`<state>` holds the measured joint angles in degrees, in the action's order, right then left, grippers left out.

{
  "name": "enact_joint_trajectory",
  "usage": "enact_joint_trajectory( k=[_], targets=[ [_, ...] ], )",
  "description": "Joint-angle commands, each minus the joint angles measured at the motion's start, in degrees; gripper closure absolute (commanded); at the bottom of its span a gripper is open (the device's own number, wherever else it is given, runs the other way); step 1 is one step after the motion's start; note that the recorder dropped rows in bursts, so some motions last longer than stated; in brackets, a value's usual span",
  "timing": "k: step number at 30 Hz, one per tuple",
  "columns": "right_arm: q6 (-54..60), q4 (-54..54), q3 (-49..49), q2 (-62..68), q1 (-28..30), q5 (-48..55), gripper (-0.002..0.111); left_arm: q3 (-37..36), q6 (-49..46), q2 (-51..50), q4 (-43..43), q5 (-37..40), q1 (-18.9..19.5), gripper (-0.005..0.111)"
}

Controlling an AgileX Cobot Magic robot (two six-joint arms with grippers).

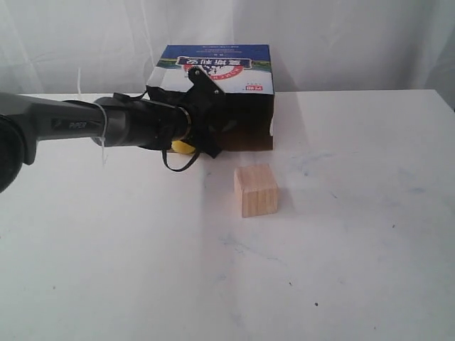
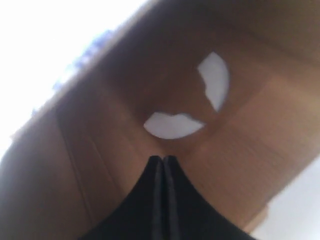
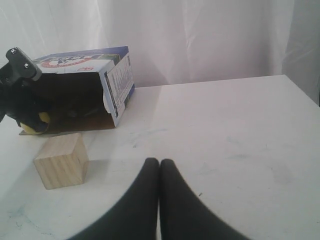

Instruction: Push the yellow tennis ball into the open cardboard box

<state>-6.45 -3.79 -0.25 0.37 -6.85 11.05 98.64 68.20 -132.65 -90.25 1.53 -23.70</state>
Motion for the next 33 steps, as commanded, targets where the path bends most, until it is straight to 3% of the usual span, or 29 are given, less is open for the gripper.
enact_joint_trajectory(
  k=[1,8,26,33],
  targets=[
    [0.0,0.1,0.3,-0.4,0.1,-0.4,0.108,3.4,-0.4,-4.6,-1.3,-3.4,1.3,0.107],
    [0.0,0.1,0.3,-0.4,0.1,-0.4,0.108,9.4,3.3,-7.7,-1.3,-4.5,1.2,0.107],
    [0.0,0.1,0.3,-0.4,0.1,-0.4,0.108,7.3,10.6,-5.3,-6.1,3.8,-1.0,0.107],
    [0.2,0.1,0.3,-0.4,0.1,-0.4,0.108,5.4,11.5,-4.3,-6.6,1.1,-2.6,0.107]
  ],
)
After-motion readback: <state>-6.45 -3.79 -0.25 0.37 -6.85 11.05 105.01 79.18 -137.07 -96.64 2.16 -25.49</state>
